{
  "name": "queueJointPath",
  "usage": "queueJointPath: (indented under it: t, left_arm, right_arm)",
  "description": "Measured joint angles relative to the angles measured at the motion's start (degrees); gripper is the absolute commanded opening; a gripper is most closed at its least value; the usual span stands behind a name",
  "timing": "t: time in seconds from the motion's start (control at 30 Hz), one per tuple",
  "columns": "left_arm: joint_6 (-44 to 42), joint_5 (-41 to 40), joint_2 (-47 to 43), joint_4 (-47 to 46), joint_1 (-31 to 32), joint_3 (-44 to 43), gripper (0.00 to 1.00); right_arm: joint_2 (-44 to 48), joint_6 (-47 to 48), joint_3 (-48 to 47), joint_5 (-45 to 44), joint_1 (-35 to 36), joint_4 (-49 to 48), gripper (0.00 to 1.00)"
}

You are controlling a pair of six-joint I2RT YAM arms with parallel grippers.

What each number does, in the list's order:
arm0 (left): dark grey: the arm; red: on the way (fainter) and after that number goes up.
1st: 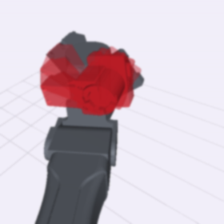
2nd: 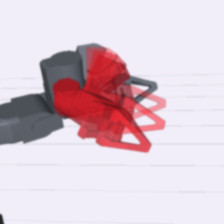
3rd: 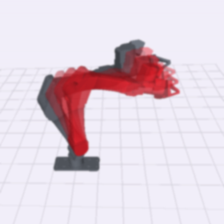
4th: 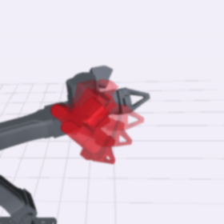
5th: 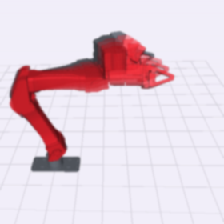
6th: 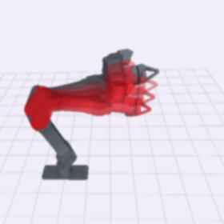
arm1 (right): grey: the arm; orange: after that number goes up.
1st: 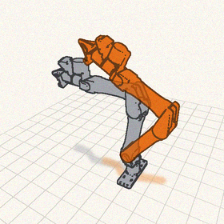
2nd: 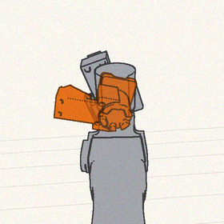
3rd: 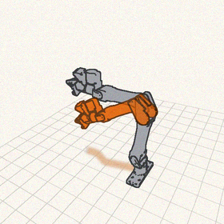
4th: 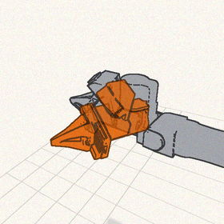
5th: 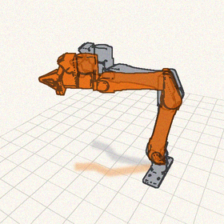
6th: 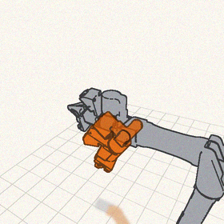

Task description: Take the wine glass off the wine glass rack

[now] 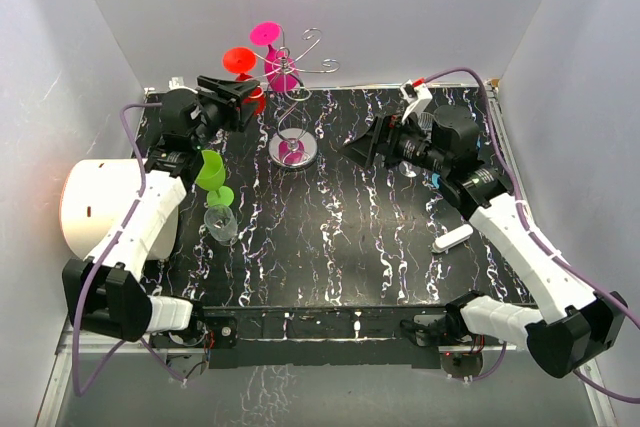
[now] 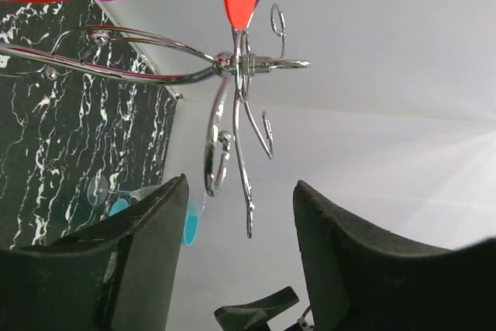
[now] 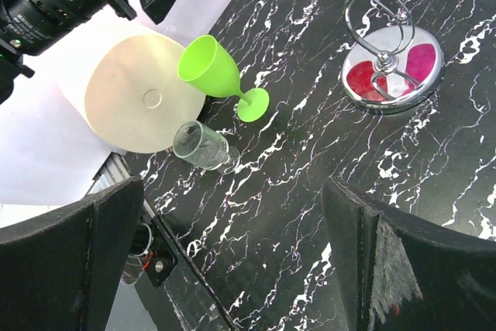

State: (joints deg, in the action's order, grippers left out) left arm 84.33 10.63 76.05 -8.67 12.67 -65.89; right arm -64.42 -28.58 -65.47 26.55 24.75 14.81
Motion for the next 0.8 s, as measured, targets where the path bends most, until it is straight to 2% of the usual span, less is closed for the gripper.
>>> queueJointPath:
  t: [0.1,0.2,0.3,0.53,0.7,0.8]
  left_arm:
    - [-3.7,0.5,-1.9,1.9,0.0,0.0,0.75]
    - [-8.6,2.1,-4.0,5.0,-0.8,-0.1,0.82]
    - [-13.1,6.9,-5.0,7.9,-4.2,-0.9,0.82]
    - [-17.8,21.3,-2.5,8.3,-20.0,-3.4,0.82]
    - [-18.1,29.4,4.4,4.7,-21.9,-7.0,0.79]
    - [-17.8,31.3,8.5,2.3,-21.7,-8.9,0.75]
  right_arm:
    - [1.0,0.7,0.0,-0.9,0.0,0.7,0.98]
    - [2.1,1.7,0.0,-1.6,0.0,1.7,0.98]
    - [3.2,3.0,0.0,-2.4,0.0,2.5,0.98]
    - [5.9,5.4,0.0,-4.0,0.0,4.9,0.98]
    - [6.6,6.1,0.0,-4.6,0.0,5.2,0.98]
    - [6.8,6.2,0.0,-4.8,0.0,5.7,0.98]
